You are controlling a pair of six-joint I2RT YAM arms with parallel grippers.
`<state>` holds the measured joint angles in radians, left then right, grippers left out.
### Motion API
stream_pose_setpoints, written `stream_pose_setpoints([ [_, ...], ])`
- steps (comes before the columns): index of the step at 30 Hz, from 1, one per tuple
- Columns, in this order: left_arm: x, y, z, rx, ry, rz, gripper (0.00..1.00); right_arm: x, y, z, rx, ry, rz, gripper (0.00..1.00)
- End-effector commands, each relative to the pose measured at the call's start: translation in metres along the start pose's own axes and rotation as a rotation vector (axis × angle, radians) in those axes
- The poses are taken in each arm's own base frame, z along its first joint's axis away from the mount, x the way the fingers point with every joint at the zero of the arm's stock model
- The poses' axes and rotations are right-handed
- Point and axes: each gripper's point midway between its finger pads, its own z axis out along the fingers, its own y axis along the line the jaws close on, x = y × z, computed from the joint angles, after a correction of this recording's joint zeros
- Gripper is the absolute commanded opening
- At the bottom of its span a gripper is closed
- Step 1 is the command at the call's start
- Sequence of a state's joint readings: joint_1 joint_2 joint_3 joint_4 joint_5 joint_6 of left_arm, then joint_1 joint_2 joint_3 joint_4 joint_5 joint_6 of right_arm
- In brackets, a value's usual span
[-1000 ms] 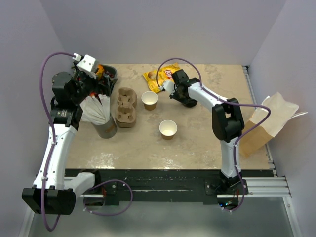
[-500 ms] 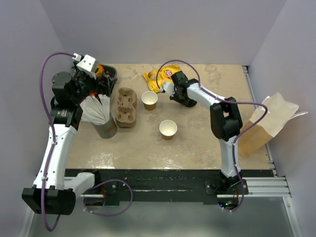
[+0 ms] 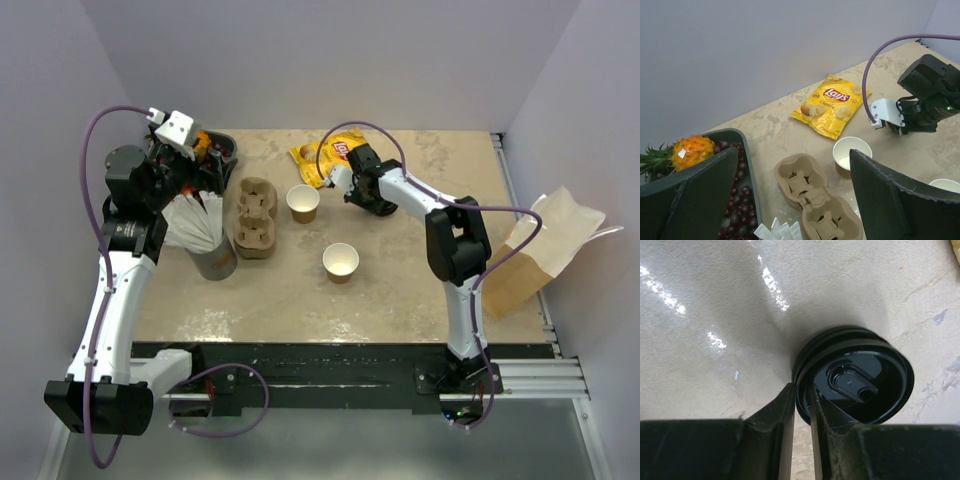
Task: Pack the takeout coffee
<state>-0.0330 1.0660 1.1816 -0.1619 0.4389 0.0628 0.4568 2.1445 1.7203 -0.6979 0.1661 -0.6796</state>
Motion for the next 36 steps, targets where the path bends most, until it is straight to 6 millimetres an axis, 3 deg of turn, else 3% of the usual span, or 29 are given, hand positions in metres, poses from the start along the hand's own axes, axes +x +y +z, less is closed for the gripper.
stream_pose_setpoints([
  [1, -0.015, 0.003, -0.001, -0.005, -0.051, 0.009, 0.97, -0.008, -0.015, -0.011, 0.041, -0.024, 0.022, 0.18],
  [8, -0.016, 0.003, -0.003, -0.006, -0.054, 0.01, 0.97, -0.015, -0.022, -0.024, 0.06, -0.051, 0.025, 0.09],
  [15, -0.015, -0.001, -0.003, 0.007, -0.054, 0.01, 0.97, -0.034, -0.034, -0.067, 0.054, -0.133, 0.067, 0.08],
  [20, -0.014, -0.005, -0.002, 0.034, -0.053, 0.005, 0.97, -0.038, -0.017, -0.083, -0.059, -0.184, 0.107, 0.06],
  [22, -0.012, -0.01, -0.004, 0.058, -0.041, 0.01, 0.96, -0.048, 0.001, -0.098, -0.2, -0.275, 0.127, 0.06],
  [24, -0.014, -0.023, -0.006, 0.12, -0.036, 0.03, 0.95, -0.061, 0.009, -0.136, -0.292, -0.398, 0.111, 0.07],
  [25, -0.012, -0.028, -0.009, 0.149, -0.023, 0.06, 0.94, -0.061, 0.022, -0.154, -0.379, -0.441, 0.1, 0.08],
  [26, -0.013, -0.039, -0.013, 0.199, -0.026, 0.078, 0.94, -0.072, 0.036, -0.189, -0.465, -0.567, 0.044, 0.08],
  [29, -0.007, -0.07, -0.025, 0.338, -0.015, 0.141, 0.93, -0.073, 0.064, -0.24, -0.6, -0.693, -0.017, 0.09],
  [36, 0.014, -0.161, -0.057, 0.721, -0.08, 0.335, 0.93, -0.045, 0.127, -0.295, -0.911, -0.742, 0.015, 0.08],
])
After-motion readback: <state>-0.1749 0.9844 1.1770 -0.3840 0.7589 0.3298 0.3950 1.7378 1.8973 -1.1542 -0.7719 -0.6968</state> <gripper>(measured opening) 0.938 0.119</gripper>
